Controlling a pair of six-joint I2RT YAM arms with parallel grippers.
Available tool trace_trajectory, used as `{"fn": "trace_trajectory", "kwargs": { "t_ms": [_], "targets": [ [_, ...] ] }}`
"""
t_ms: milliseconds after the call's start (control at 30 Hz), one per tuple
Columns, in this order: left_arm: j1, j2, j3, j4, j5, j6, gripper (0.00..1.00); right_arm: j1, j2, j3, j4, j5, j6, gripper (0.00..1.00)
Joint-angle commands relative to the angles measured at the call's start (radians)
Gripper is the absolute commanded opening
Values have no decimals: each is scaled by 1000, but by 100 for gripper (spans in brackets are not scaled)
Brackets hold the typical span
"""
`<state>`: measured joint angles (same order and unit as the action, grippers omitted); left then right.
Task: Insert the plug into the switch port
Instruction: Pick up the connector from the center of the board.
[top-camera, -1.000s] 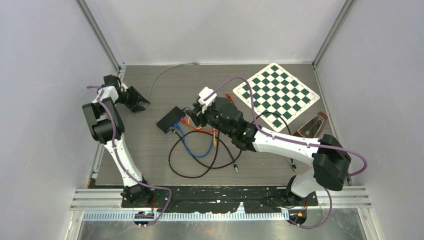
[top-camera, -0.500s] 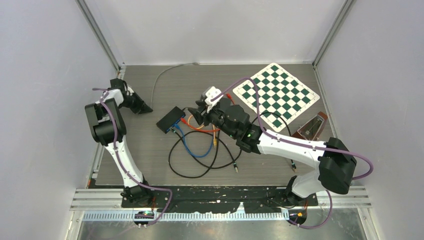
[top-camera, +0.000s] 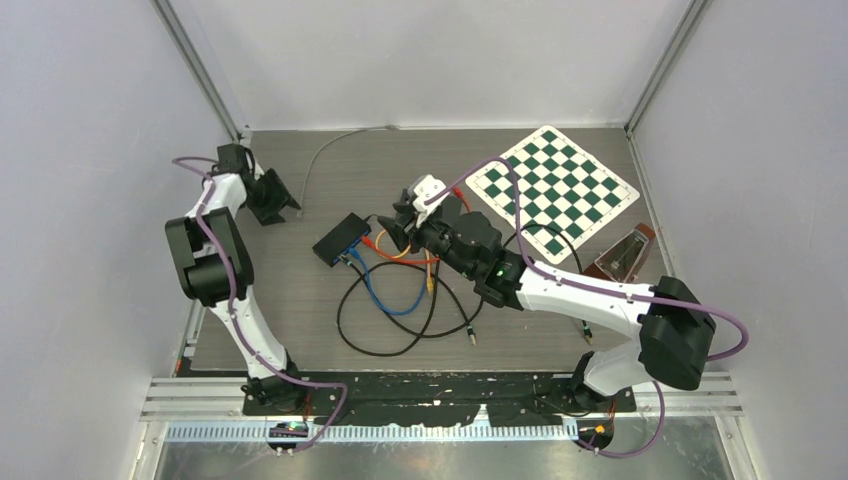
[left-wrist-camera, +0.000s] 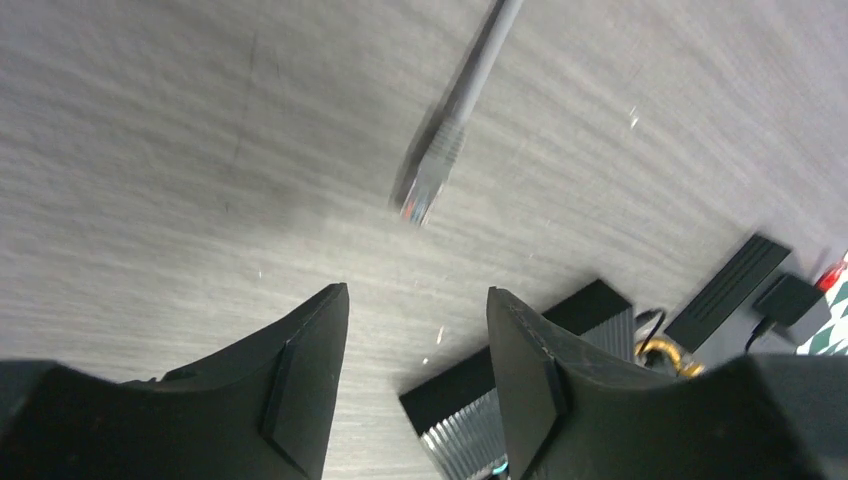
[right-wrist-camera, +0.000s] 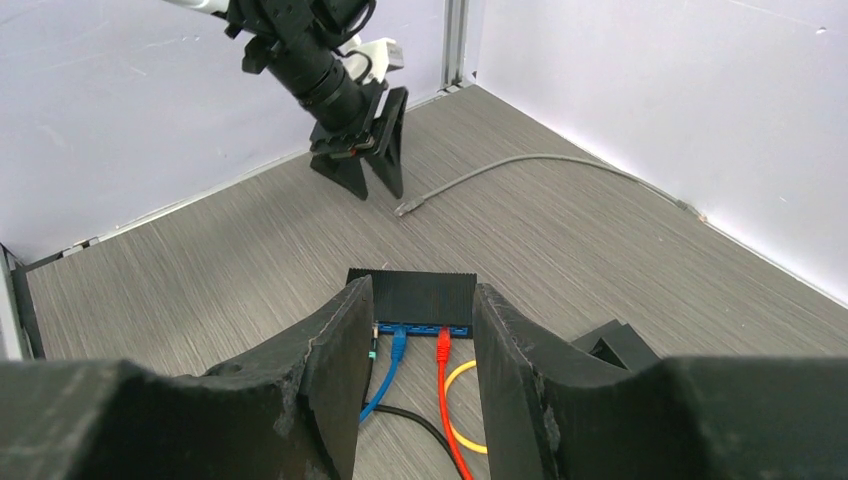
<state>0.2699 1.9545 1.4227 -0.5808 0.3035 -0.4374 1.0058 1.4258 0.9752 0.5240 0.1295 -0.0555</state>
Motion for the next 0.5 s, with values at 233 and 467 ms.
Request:
{"fn": "trace_trajectory", "kwargs": {
  "t_ms": [233,467],
  "targets": [
    [-25,219,312,-131,-10,-1,58,-1,-71,-11,74,19,-22,49],
    [-97,226,306,-202,-102,27,51,-1,-109,-29,89,47,-55,49]
  ]
}}
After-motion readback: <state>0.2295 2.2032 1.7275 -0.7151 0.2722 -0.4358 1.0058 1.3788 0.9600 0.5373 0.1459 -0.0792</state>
